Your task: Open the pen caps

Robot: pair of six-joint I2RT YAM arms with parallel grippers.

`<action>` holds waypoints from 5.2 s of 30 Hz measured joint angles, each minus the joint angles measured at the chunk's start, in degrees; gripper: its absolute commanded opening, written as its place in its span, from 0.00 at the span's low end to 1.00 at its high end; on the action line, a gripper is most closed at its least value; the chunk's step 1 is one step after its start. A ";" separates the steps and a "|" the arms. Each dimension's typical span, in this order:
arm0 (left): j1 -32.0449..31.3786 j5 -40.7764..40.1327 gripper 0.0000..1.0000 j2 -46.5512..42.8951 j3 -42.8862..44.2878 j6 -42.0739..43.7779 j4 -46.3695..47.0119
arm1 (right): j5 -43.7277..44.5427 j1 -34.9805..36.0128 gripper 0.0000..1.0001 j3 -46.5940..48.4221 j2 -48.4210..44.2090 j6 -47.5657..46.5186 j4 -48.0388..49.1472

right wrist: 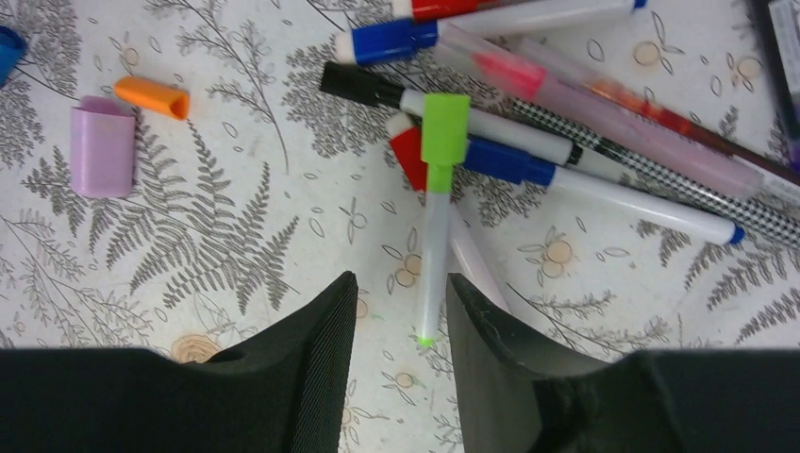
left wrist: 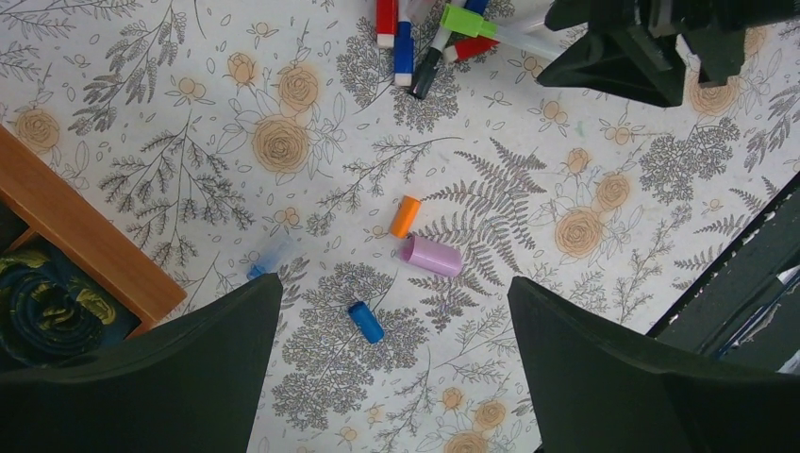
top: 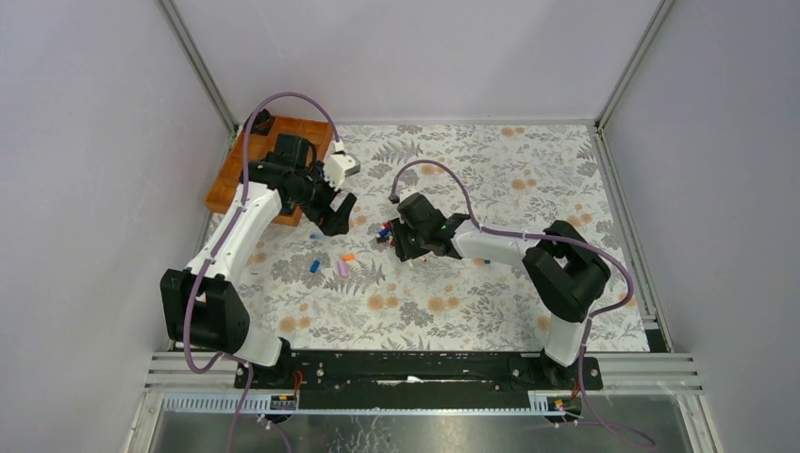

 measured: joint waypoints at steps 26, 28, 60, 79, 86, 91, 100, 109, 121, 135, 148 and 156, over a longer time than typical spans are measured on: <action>0.00 0.76 0.98 0.00 0.00 0.04 -1.81 | 0.28 0.79 0.39 -2.38 2.16 -0.22 1.09; 0.00 0.87 0.98 0.00 0.00 0.04 -2.01 | 0.37 0.83 0.34 -0.98 3.26 -0.61 0.83; -3.41 16.63 0.98 -6.12 -10.19 21.00 -7.06 | -30.84 1.14 0.00 -2.01 -11.08 1.60 1.75; -11.61 22.45 0.63 -13.51 -16.13 36.92 -17.11 | -61.70 0.98 0.00 1.42 -3.82 7.10 0.31; -15.10 19.56 0.36 -14.36 -17.57 32.59 -12.98 | -64.19 0.81 0.00 1.62 -3.17 9.14 0.50; -17.27 16.44 0.18 -14.34 -18.64 30.03 -10.58 | -64.65 0.61 0.16 1.62 -2.97 9.62 0.28; -19.56 14.08 0.00 -14.27 -18.86 26.77 -7.76 | -64.92 0.44 0.41 1.16 -1.16 15.78 8.61; -20.15 12.11 0.00 -14.29 -18.84 25.03 -6.78 | -67.43 0.44 0.04 -0.83 1.49 24.00 18.88; -21.40 9.07 0.00 -13.25 -18.82 26.93 -3.19 | -64.26 -1.44 0.00 -4.66 -1.64 19.17 18.10; -6.58 -3.65 0.00 -5.86 -17.79 30.64 1.40 | -52.52 -10.62 0.00 -9.35 -6.27 8.44 -4.96; -1.38 -6.62 0.12 7.74 -19.91 21.27 12.81 | 1.53 -16.46 0.00 -3.58 -4.33 6.27 -8.57; -1.22 -6.93 0.44 8.17 -20.50 18.75 14.25 | 13.99 -16.44 0.11 -2.34 0.76 5.18 -6.82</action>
